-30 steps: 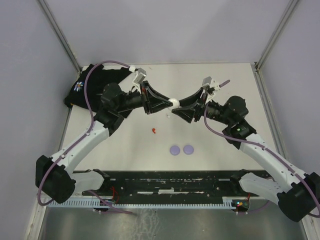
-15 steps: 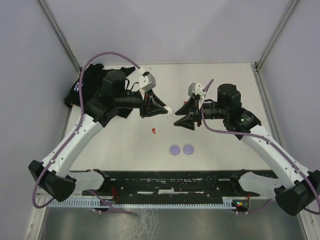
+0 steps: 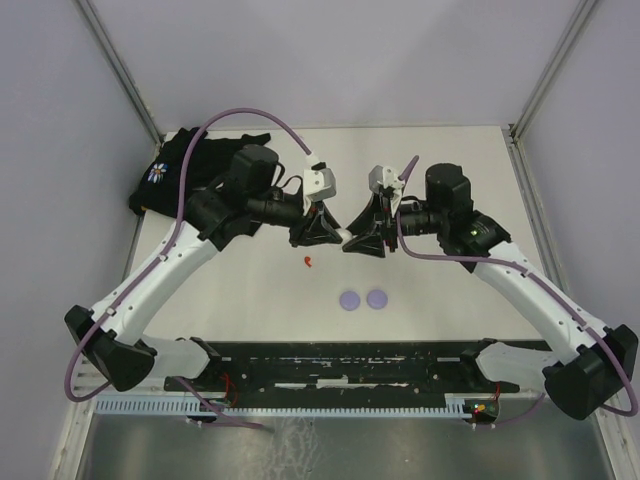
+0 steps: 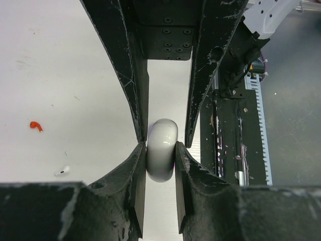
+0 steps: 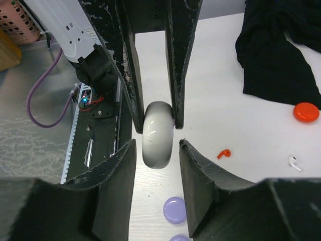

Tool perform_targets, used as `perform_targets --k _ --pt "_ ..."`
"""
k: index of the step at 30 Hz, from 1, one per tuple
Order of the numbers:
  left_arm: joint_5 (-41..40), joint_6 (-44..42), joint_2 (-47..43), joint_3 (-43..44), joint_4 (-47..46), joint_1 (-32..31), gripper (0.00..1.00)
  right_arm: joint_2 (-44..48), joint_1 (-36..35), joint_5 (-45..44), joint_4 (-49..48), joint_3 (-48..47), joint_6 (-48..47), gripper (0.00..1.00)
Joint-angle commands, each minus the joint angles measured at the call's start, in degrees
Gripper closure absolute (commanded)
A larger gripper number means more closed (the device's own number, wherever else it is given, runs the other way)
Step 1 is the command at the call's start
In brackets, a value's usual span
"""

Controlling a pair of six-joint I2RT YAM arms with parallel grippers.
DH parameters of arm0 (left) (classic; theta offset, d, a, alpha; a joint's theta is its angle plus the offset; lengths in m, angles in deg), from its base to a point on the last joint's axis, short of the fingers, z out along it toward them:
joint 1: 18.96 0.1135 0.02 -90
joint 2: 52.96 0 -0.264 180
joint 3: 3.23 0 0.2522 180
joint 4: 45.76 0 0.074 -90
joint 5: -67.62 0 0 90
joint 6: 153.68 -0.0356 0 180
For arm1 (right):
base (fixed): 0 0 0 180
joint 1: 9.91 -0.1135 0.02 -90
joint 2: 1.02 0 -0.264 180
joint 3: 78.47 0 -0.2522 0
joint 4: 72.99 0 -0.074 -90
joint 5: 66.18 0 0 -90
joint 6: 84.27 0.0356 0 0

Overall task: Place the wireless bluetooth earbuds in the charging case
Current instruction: Pick up the charging case at the center of the board.

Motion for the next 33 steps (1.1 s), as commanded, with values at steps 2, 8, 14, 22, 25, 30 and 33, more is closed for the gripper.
perform_targets --k 2,8,14,22,25,30,33 --pt "-0.95 -3.26 0.34 3.66 0.19 -1.15 0.91 -0.71 -0.34 4.21 -4.64 -0.83 1.41 0.55" --pt "-1.27 -3.62 0.69 3.98 0.19 -1.35 0.91 -1.95 -0.32 4.54 -0.46 -0.73 -2.19 0.60" --pt "-1.84 -3.81 0.93 3.89 0.19 -1.35 0.92 -2.96 -0.30 5.28 1.88 -0.60 -3.59 0.67" --pt "-2.46 -3.59 0.82 2.99 -0.33 -1.44 0.70 -2.75 -0.23 6.30 -0.16 -0.52 -2.95 0.94" --pt "-3.93 -3.09 -0.56 0.93 -2.14 -1.28 0.53 -2.09 -0.24 5.38 -0.57 0.02 -3.54 0.98" --pt "-5.65 -1.30 -3.35 -2.63 -5.89 -0.77 0.43 -0.95 -0.26 5.11 -2.18 1.32 -3.53 0.98" --pt "-5.74 0.11 -4.99 -4.17 -7.75 0.47 0.42 -0.52 -0.28 4.87 -2.40 1.59 -3.53 0.98"
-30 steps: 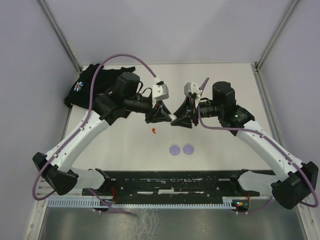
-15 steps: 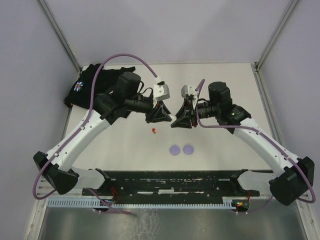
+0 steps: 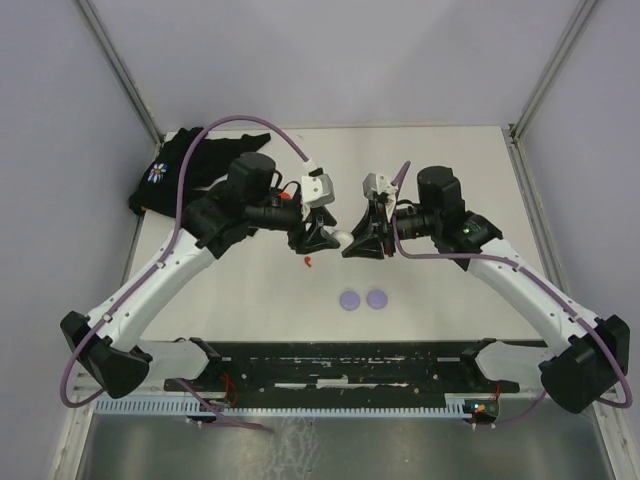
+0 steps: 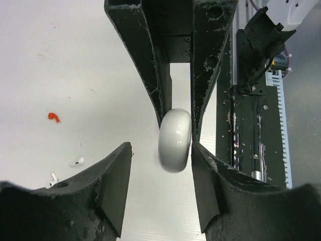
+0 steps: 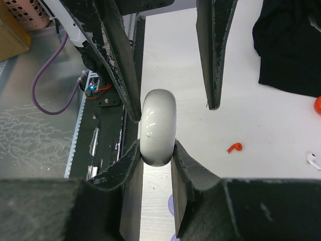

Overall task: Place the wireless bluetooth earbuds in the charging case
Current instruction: Pick up the charging case at the center of the board.

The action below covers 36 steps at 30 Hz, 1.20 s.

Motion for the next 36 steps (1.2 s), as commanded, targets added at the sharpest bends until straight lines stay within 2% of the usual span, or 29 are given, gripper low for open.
perform_targets --k 1,9,14,19,26,28,31,36 --pt "-1.06 1.90 -3.84 -1.73 -6.08 1.50 0.42 2.33 -0.26 1.29 -3.69 0.34 -0.58 0.98" --pt "-5.48 6.83 -4.46 -3.26 -9.54 2.62 0.41 3.81 -0.19 1.73 -4.38 1.75 -0.09 0.98" --pt "-5.60 10.31 -4.85 -3.50 -12.09 3.29 0.40 5.11 -0.19 0.71 -4.60 3.42 0.06 0.98" --pt "-8.40 12.92 -3.49 -3.09 -11.59 3.67 0.38 6.20 -0.23 -0.69 -5.18 4.80 0.54 0.98" --pt "-15.46 18.89 -4.04 -5.25 -13.54 3.76 0.34 7.53 -0.20 -9.97 -5.86 8.67 0.00 0.98" --pt "-10.99 19.19 -4.27 -6.16 -13.70 3.72 0.33 7.59 -0.26 -11.03 -7.06 9.85 0.98 0.98" --pt "-4.73 20.06 -6.19 -11.42 -18.76 3.60 0.31 7.47 -0.25 -11.53 -9.45 10.71 3.74 0.98" --pt "-0.17 19.83 -9.43 -17.28 -25.97 2.61 0.28 7.93 -0.21 -11.85 -13.70 11.81 6.60 0.98"
